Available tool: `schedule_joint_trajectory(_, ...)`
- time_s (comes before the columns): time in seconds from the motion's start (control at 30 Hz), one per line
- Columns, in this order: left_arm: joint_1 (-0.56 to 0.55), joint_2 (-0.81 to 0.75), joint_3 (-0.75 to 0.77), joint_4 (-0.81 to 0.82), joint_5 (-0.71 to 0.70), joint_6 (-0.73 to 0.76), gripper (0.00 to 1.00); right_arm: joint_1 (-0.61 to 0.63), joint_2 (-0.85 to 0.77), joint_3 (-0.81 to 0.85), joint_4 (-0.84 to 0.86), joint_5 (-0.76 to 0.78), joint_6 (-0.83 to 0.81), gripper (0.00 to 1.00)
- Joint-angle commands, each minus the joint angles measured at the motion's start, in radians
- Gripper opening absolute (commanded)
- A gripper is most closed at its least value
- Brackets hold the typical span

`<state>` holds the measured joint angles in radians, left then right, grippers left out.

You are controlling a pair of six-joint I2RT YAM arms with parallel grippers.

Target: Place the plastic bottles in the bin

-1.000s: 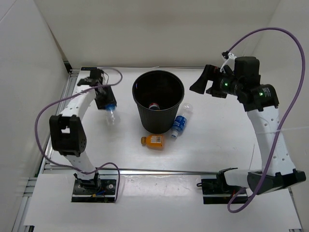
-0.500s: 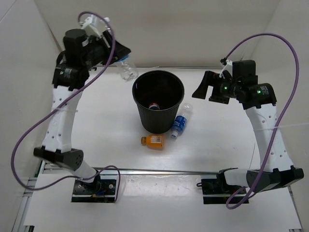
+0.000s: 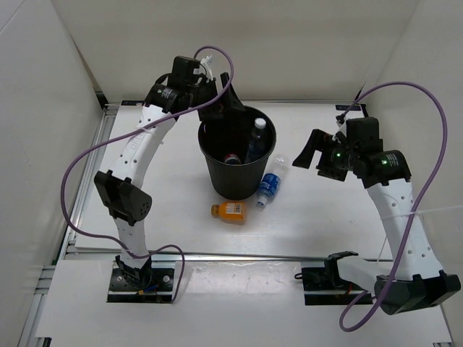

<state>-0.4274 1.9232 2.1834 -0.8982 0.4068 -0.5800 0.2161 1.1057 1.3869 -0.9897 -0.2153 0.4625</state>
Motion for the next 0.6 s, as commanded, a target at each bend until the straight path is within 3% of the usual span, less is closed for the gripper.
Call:
schedule_joint_trajectory(0.0, 0.003, -0.061, 0.056, -0.021, -0.022, 0.014, 1.00, -0.004, -0.017, -0.052, 0.039, 0.042, 0.065, 1.00)
schedule_joint_trajectory(0.07, 0.003, -0.090, 0.056, -0.050, -0.060, 0.014, 1.00, -0.004, -0.017, -0.100, 0.072, 0.042, 0.091, 1.00)
schedule_joint_trajectory(0.2, 0.003, -0.251, -0.006, -0.132, -0.285, 0.014, 1.00, -0.026, 0.075, -0.149, 0.137, 0.018, 0.191, 1.00)
schedule_joint_trajectory(0.3, 0.030, -0.349, -0.175, -0.163, -0.379, 0.014, 1.00, -0.026, 0.199, -0.160, 0.186, -0.035, 0.217, 1.00)
schedule_joint_trajectory(0.47, 0.093, -0.568, -0.492, -0.176, -0.402, 0.014, 1.00, -0.035, 0.440, -0.100, 0.252, -0.084, 0.254, 1.00)
schedule_joint_trajectory(0.57, 0.115, -0.654, -0.582, -0.214, -0.413, 0.005, 1.00, -0.044, 0.581, -0.019, 0.261, -0.110, 0.275, 1.00)
